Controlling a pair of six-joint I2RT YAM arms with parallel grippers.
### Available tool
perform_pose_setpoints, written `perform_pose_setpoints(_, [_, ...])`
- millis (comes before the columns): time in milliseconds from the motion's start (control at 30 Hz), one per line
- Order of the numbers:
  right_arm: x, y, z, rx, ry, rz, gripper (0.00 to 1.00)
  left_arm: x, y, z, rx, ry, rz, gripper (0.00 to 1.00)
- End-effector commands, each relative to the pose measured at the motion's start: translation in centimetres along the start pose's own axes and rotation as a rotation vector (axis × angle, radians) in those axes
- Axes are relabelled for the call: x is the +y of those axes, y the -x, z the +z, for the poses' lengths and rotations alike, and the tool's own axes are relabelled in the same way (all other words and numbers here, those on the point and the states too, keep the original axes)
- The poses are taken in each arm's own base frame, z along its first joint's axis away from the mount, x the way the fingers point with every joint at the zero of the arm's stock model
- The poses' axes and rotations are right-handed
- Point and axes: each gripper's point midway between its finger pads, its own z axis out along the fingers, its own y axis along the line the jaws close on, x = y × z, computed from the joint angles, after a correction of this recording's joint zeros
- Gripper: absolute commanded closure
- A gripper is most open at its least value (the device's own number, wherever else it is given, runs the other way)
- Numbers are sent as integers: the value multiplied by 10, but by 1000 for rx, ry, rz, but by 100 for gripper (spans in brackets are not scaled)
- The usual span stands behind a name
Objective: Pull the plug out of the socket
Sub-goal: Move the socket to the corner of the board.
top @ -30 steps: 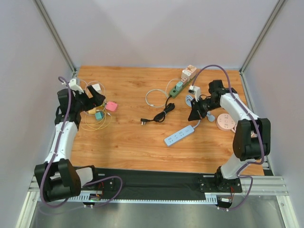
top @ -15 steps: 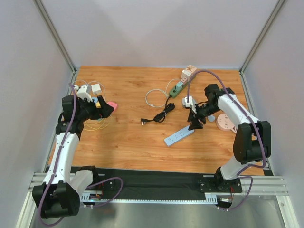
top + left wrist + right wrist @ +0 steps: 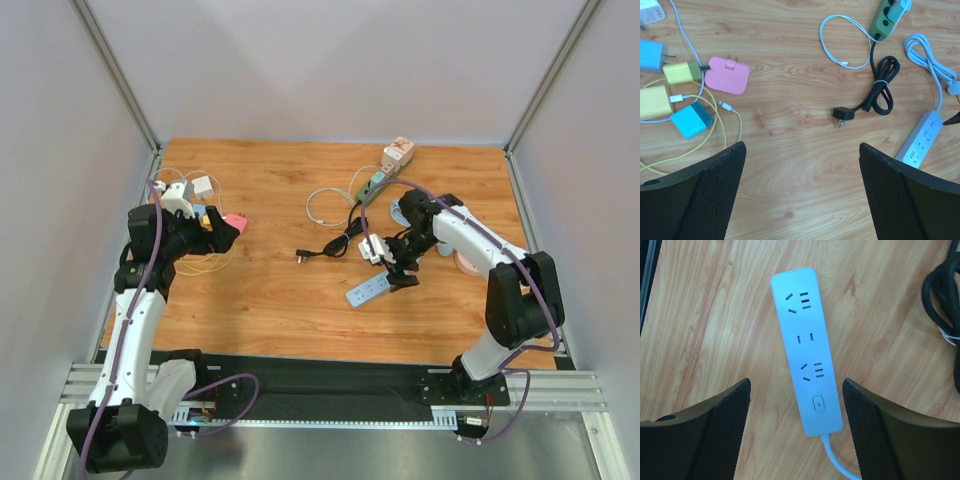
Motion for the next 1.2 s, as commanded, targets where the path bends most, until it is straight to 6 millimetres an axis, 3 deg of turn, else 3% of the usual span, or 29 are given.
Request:
perform_pose_setpoints(0, [-5,-13,16,83,4,-67,24,-2,4,-4,-19,-2,38,0])
perform_pose_setpoints(67, [-5,-16,24,114,10,-68,17,-1,3,-5,-21,1,38,0])
perform_pose_setpoints(100, [-6,-17,27,124,8,-63,0,-2,4,-5,-22,1,40,0])
perform_pose_setpoints(300, [-26,-18,38,156,-59,-38,0,-2,5,-6,-29,1,44,0])
perform_pose_setpoints(467, [-31,-34,52,276,-78,-66,0,-2,6,-7,-34,2,48,0])
perform_pose_setpoints(600, [-34,-33,62,298,-96,-96,2,-2,6,-7,-36,3,50,0])
perform_pose_setpoints(800, [-31,-31,67,308,-86,-110,14,-3,7,-8,-40,3,55,0])
perform_pose_setpoints(1000, [-25,-36,69,330,-64,-94,35,-3,8,-9,-46,3,55,0])
perform_pose_setpoints(1167, [-23,-42,69,357,-59,-65,75,-4,8,-9,-47,0,57,0])
